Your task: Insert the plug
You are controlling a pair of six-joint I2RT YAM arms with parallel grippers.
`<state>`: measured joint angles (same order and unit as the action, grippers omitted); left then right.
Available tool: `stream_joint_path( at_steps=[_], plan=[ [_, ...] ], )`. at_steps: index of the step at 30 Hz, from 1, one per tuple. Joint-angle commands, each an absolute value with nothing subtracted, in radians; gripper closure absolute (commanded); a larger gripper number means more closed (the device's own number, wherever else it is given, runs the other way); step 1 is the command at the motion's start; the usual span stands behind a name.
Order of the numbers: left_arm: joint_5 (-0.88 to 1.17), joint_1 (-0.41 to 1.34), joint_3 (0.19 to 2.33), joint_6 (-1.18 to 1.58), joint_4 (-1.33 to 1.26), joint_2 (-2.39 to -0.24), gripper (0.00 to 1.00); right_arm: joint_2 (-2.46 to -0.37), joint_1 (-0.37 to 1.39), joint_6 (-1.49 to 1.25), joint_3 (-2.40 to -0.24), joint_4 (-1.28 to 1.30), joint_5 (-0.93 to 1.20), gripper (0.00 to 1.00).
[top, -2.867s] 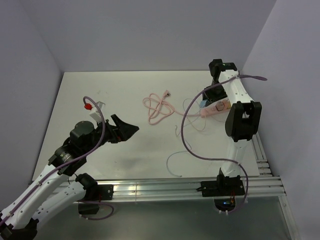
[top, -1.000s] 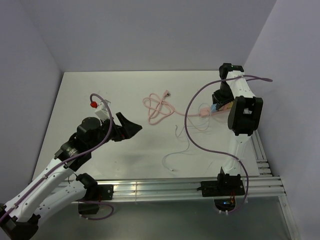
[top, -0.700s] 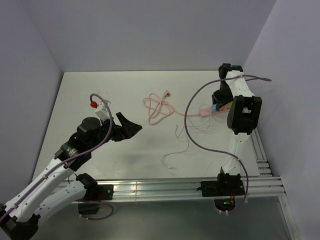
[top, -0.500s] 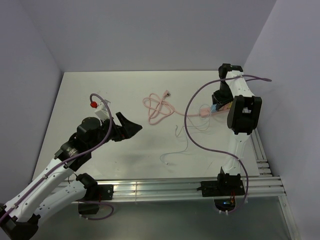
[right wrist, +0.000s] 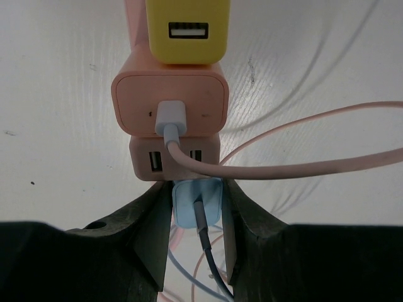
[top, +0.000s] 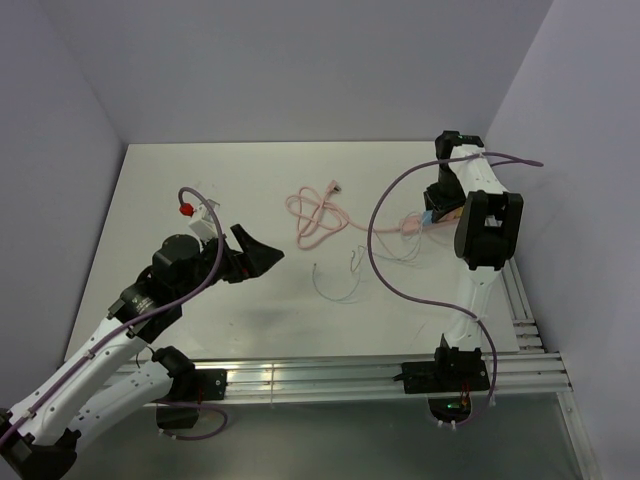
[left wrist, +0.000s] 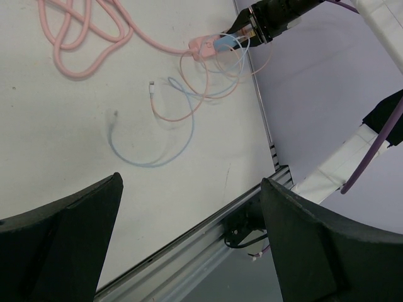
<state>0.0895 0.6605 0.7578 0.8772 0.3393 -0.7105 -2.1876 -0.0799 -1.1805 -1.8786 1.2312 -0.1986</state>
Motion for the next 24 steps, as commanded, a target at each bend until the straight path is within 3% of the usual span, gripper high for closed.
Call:
stream_joint_path(
  at_steps=[1,10,13,15,16,21,22,24],
  plan=[
    [0.095,0.655,0.785,0.870,0.316,-0.703,0.04,-2.322,-0.089,-1.171,-1.792,1.244,-0.304,1.00],
    [0.098,0.653,0.787,0.879,0.322,-0.703,0.04,-2.119,-0.074,-0.951,-1.793,1.059,-0.224,0.99],
    [0.098,0.653,0.778,0.887,0.319,-0.696,0.04,-2.010,-0.051,-0.908,-1.799,1.020,-0.248,0.86],
    [0.089,0.652,0.781,0.885,0.327,-0.693,0.04,-1.982,-0.012,-0.887,-1.845,1.046,-0.285,0.63],
    [0.086,0.652,0.785,0.885,0.337,-0.692,0.04,-1.980,-0.005,-0.881,-1.868,1.066,-0.288,0.36],
    [0.086,0.650,0.796,0.899,0.342,-0.667,0.04,-1.993,0.031,-0.848,-1.980,1.170,-0.307,0.32],
    [0.084,0.652,0.795,0.899,0.342,-0.660,0.04,-1.962,0.037,-0.839,-1.970,1.158,-0.311,0.01],
    [0.083,0.650,0.798,0.907,0.356,-0.653,0.04,-1.939,0.048,-0.841,-1.928,1.137,-0.298,0.00]
  ],
)
